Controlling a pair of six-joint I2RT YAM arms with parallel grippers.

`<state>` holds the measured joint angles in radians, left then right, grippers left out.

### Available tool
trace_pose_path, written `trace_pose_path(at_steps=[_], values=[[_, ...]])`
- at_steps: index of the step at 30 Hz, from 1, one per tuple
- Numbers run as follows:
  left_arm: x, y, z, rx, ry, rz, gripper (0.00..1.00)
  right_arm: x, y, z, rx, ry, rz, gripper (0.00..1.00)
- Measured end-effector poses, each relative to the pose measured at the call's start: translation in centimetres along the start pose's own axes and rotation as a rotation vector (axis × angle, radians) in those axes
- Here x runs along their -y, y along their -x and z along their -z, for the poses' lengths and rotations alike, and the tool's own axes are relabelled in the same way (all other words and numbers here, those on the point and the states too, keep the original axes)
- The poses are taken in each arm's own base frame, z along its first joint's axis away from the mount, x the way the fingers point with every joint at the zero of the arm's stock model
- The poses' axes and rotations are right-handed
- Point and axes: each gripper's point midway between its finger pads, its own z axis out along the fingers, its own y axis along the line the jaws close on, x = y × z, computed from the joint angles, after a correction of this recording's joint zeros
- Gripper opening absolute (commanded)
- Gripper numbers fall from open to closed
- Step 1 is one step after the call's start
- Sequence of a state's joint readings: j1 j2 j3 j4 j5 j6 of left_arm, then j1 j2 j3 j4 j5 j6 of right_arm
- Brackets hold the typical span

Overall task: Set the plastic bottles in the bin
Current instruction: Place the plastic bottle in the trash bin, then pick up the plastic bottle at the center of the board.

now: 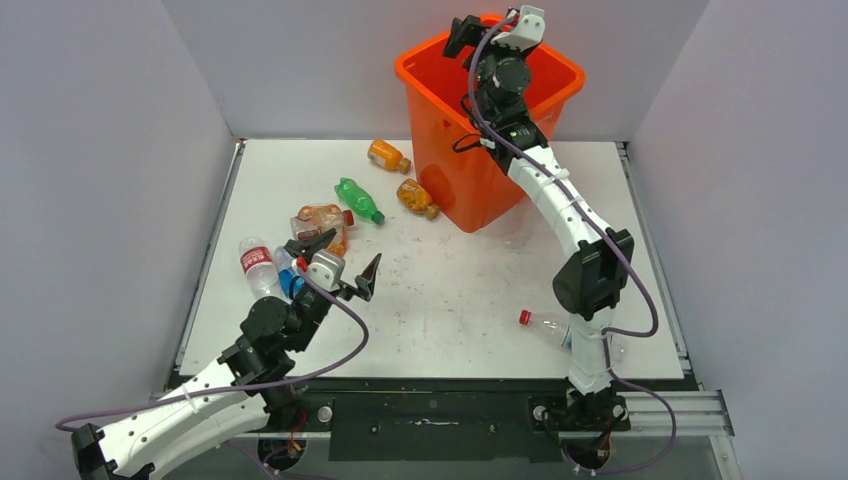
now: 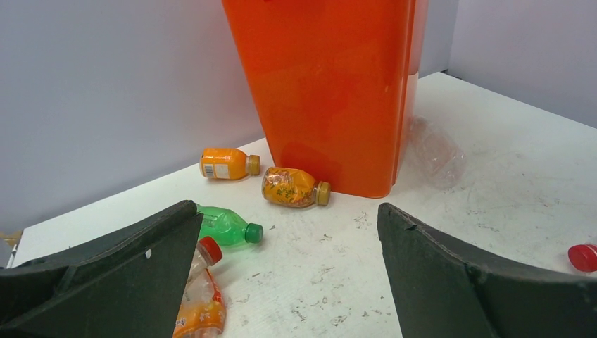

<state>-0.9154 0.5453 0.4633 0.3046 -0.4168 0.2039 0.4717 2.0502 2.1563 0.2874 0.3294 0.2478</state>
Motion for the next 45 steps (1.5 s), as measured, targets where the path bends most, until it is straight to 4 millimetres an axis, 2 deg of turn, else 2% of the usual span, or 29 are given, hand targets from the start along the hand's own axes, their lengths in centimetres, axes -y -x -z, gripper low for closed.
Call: trace_pose_path(at_steps=[4,7,8,10,12,14,15,16,19,22,25,28,32,34,37,39,41,45], values=[[-0.2,-0.1,0.0,-0.003,0.010,-0.001,0.96,-1.5,2.9,1.1,0.022,0.029,-0.028,0.90],[-0.6,-0.2,0.0,-0.008,0.033,-0.003,0.96,-4.5,6.5,3.8,0.045,0.071,-0.028,0.90],[-0.7,-0.3,0.0,-0.011,0.044,-0.004,0.96,-5.9,7.5,5.5,0.043,0.093,-0.024,0.90],[-1.2,-0.5,0.0,-0.019,0.069,-0.013,0.96,-9.4,9.2,10.3,0.021,0.172,-0.022,0.90],[-1.6,-0.7,0.0,-0.028,0.091,-0.023,0.96,-12.4,9.9,16.8,-0.024,0.287,-0.032,0.90],[-1.8,-0.8,0.0,-0.034,0.105,-0.034,0.96,-12.7,10.0,21.7,-0.063,0.361,-0.053,0.90],[-1.9,-0.8,0.0,-0.035,0.107,-0.040,0.96,-11.3,9.7,23.9,-0.087,0.370,-0.060,0.90],[-1.9,-0.8,0.0,-0.036,0.108,-0.043,0.96,-9.5,9.3,25.4,-0.105,0.354,-0.066,0.90],[-1.9,-0.8,0.0,-0.036,0.106,-0.051,0.96,-3.8,7.0,28.6,-0.166,0.253,-0.088,0.90],[-1.8,-0.8,0.0,-0.035,0.101,-0.052,0.96,2.1,1.7,32.4,-0.296,0.113,-0.059,0.90],[-1.6,-0.8,0.0,-0.034,0.089,-0.052,0.96,6.9,-2.4,35.3,-0.409,-0.038,-0.001,0.90],[-1.3,-0.9,-0.1,-0.038,0.079,-0.053,0.96,10.6,-4.9,36.8,-0.489,-0.169,0.058,0.90],[-1.0,-1.2,-0.2,-0.047,0.064,-0.058,0.96,16.5,-7.4,36.8,-0.542,-0.357,0.078,0.90],[-0.9,-1.4,-0.1,-0.054,0.058,-0.061,0.96,20.8,-9.9,37.0,-0.596,-0.468,0.060,0.90],[-0.6,-1.5,-0.1,-0.057,0.047,-0.062,0.96,25.8,-14.0,38.3,-0.677,-0.582,-0.021,0.90],[-0.2,-1.6,-0.1,-0.059,0.033,-0.064,0.96,27.6,-16.4,39.6,-0.715,-0.616,-0.099,0.90],[0.2,-1.7,-0.1,-0.063,0.021,-0.067,0.96,28.0,-17.9,40.0,-0.729,-0.614,-0.175,0.90],[0.6,-2.1,-0.2,-0.075,0.009,-0.078,0.96,26.9,-18.9,37.3,-0.689,-0.549,-0.287,0.90]])
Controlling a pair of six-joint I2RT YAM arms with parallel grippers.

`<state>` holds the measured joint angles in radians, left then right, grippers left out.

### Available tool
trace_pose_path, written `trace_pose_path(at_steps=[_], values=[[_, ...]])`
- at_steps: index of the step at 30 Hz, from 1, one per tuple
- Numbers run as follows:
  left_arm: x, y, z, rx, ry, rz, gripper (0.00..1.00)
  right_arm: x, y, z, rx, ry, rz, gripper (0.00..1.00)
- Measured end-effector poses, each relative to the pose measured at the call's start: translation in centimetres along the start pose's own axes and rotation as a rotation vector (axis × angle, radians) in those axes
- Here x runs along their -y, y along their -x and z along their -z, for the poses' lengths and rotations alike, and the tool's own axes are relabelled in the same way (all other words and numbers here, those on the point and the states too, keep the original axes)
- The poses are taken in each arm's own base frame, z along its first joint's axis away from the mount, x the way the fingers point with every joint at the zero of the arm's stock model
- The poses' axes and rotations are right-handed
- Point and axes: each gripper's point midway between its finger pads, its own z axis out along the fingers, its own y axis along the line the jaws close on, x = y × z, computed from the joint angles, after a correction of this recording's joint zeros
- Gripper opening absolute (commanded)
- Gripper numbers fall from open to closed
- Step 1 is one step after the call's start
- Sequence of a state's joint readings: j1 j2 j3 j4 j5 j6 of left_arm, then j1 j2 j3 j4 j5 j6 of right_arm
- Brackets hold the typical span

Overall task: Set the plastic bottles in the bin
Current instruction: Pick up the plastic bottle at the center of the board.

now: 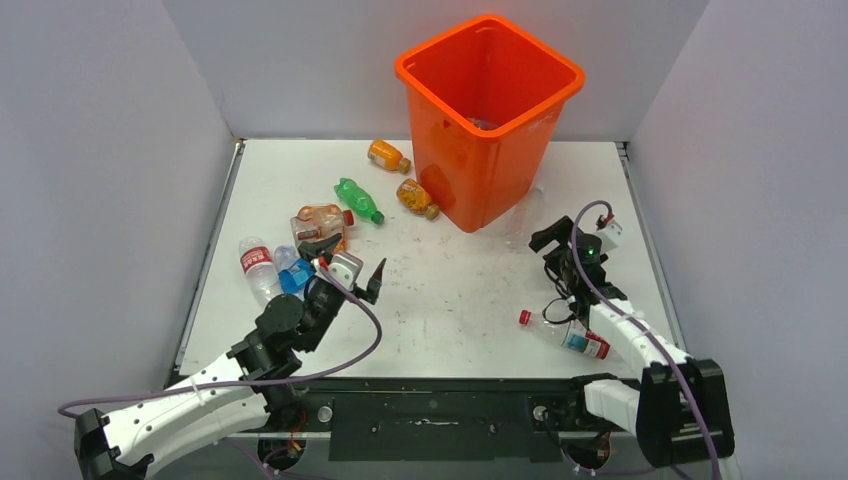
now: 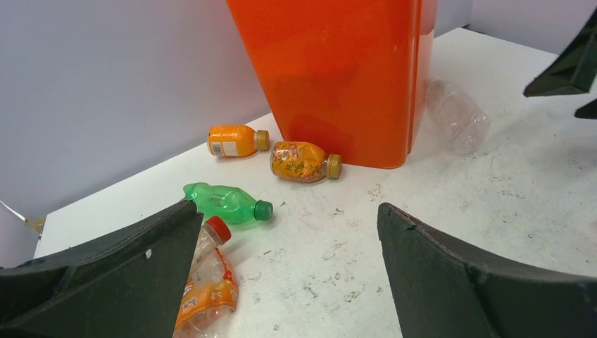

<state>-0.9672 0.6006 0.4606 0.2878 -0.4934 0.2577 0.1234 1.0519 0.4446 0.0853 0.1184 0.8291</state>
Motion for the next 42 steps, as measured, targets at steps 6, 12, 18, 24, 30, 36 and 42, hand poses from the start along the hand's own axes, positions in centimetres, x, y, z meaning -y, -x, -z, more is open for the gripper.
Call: trace_pose_path(at_steps=[6,12,18,24,30,36,42], values=[[0.0,-0.2,0.0,-0.006,-0.002,-0.012,0.96,-2.9,0.2,-4.5,-0.028,0.050,-0.039,0.90],[-0.1,0.0,0.1,-0.002,0.001,-0.014,0.96,-2.9,-0.6,-8.5,-0.059,0.037,-0.047,0.90],[-0.4,0.0,0.1,-0.003,0.018,-0.012,0.96,-2.8,-2.6,-11.3,-0.119,0.037,-0.057,1.00],[-0.3,-0.1,0.0,-0.007,0.016,-0.014,0.96,-4.0,-2.7,-12.8,-0.124,0.079,-0.070,0.57],[-0.2,-0.1,0.0,-0.004,0.009,-0.013,0.96,-2.9,-4.1,-11.7,-0.152,0.077,-0.088,0.37],[0.6,0.0,0.1,0.001,-0.029,0.025,0.96,-3.3,-4.4,-6.0,-0.150,0.124,-0.086,0.28],[4.7,1.9,0.5,0.031,-0.250,0.162,0.96,-11.1,-4.5,6.8,-0.098,0.483,0.027,0.23]])
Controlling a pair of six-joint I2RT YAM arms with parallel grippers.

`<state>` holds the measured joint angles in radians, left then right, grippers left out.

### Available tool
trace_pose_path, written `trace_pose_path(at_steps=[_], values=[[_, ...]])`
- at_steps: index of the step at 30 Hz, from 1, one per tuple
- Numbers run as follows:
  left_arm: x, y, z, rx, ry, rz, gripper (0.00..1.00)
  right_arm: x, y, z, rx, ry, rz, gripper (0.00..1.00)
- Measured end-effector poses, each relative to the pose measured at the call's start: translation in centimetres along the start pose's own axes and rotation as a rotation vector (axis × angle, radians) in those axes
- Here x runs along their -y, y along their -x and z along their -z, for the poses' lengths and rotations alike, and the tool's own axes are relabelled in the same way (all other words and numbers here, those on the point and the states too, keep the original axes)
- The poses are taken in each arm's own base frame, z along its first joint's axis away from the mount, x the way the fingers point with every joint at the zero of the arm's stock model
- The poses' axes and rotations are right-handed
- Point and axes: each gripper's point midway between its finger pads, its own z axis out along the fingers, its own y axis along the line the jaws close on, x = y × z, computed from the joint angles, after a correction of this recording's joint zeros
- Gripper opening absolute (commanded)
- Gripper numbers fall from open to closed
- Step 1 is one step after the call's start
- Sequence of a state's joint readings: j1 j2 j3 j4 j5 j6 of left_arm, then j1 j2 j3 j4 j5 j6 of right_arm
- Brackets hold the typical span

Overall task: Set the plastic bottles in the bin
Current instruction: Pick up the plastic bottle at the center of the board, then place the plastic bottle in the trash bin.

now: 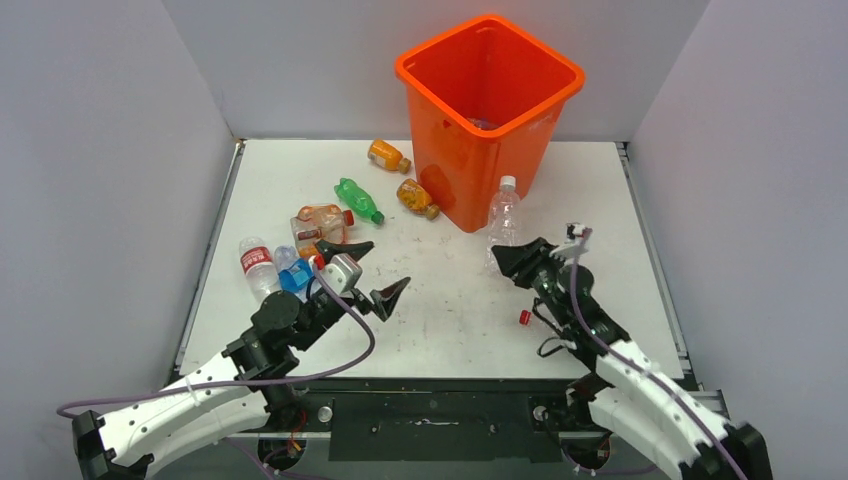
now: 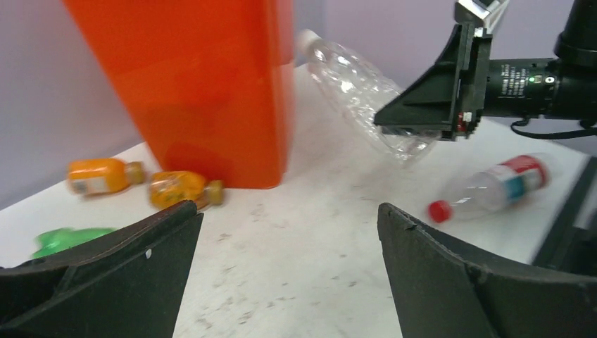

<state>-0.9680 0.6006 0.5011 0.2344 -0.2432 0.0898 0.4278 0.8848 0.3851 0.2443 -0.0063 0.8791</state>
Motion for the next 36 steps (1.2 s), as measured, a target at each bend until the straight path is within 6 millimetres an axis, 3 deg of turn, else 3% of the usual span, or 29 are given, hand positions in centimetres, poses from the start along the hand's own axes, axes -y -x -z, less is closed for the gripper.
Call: trace_pose_path(at_steps=[2,5,9,13,19,29,30,34,36], values=[[2.0,0.8,-0.2,0.013,-0.094,0.071,0.96,-3.6,0.5,2.9,0.033,0.143,0.036,0.21],[4.4,2.4,-0.5,0.023,-0.205,0.207,0.96,-7.3,0.7,6.9,0.064,0.334,0.078,0.18],[6.3,4.3,-0.1,0.056,-0.291,0.374,0.96,-9.5,-1.1,10.4,0.035,0.532,0.119,0.13],[8.2,5.9,0.7,0.133,-0.407,0.529,0.96,-9.8,-3.4,11.0,-0.028,0.630,0.137,0.13],[10.7,5.1,-0.1,0.082,-0.516,0.635,0.96,-12.2,-5.7,11.9,-0.104,0.785,0.136,0.12],[11.1,3.3,-2.1,0.013,-0.481,0.686,0.99,-16.7,-9.5,15.7,-0.169,0.998,0.205,0.10],[11.2,3.2,-2.1,0.011,-0.482,0.691,0.95,-16.8,-9.9,16.0,-0.174,1.006,0.214,0.10],[11.3,3.2,-2.2,0.009,-0.489,0.708,0.63,-17.0,-10.8,16.1,-0.170,1.007,0.247,0.14],[11.4,3.4,-2.2,0.015,-0.494,0.715,0.49,-16.9,-11.1,16.0,-0.166,0.997,0.261,0.36]])
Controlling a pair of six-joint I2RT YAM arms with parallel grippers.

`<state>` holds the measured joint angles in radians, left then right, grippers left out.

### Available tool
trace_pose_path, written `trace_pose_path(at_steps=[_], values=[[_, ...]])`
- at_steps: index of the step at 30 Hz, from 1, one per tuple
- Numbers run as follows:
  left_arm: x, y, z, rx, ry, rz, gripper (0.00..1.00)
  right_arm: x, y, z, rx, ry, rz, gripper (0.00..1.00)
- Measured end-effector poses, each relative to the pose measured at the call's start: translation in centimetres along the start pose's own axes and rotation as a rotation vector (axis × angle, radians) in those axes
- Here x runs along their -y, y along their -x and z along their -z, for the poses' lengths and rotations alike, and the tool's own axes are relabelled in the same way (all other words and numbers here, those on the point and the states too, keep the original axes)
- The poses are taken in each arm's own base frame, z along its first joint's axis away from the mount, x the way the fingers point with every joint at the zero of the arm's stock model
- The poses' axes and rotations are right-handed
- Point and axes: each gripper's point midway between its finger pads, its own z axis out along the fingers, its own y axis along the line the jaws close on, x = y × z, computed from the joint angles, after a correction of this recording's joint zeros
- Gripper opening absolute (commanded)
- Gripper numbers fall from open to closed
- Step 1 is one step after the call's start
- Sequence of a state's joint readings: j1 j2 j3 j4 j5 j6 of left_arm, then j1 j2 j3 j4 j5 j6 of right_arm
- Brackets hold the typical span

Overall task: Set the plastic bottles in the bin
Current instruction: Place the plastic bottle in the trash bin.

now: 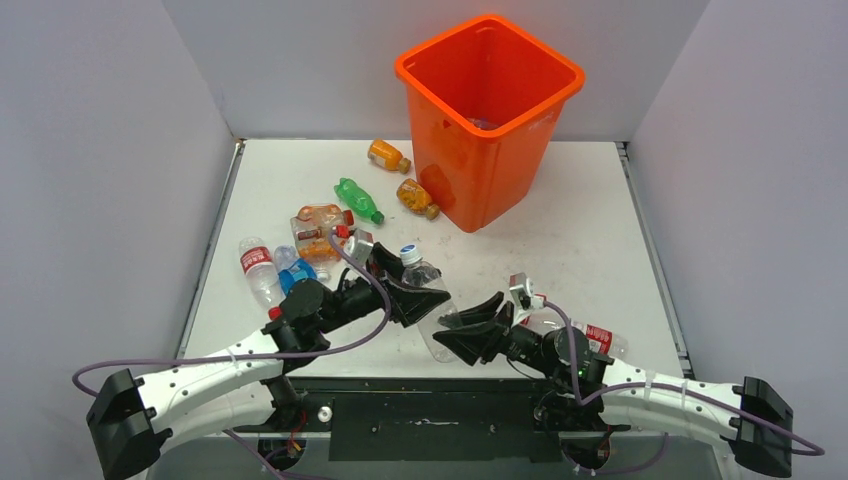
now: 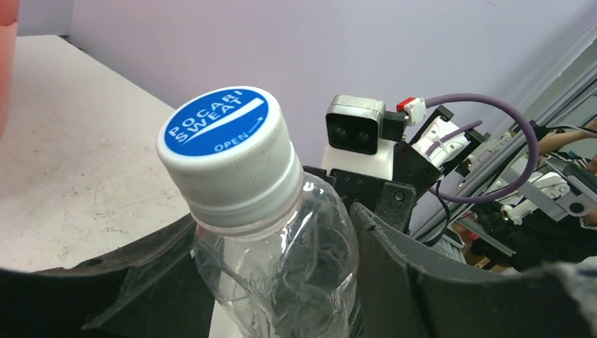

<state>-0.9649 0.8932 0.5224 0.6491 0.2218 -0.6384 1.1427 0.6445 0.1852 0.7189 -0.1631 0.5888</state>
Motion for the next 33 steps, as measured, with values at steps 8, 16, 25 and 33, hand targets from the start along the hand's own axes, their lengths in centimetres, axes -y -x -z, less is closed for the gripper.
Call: trace_pose_path(at_steps=[8,16,25,33], values=[[1.1,1.2,1.1,0.030,-0.025,-0.049,0.25,0.1,1.7,0.3,0.038,-0.061,0.029,0.91],[1.3,1.3,2.7,-0.097,0.004,-0.268,0.14,-2.6,9.2,0.0,0.059,-0.130,0.097,0.96],[-1.2,-2.0,3.7,-0.379,0.024,-0.505,0.00,-3.6,13.7,-5.5,0.017,-0.218,0.141,0.83],[-2.5,-3.6,4.6,-0.463,0.035,-0.556,0.00,0.8,7.6,-7.0,-0.180,-0.357,0.174,0.67]])
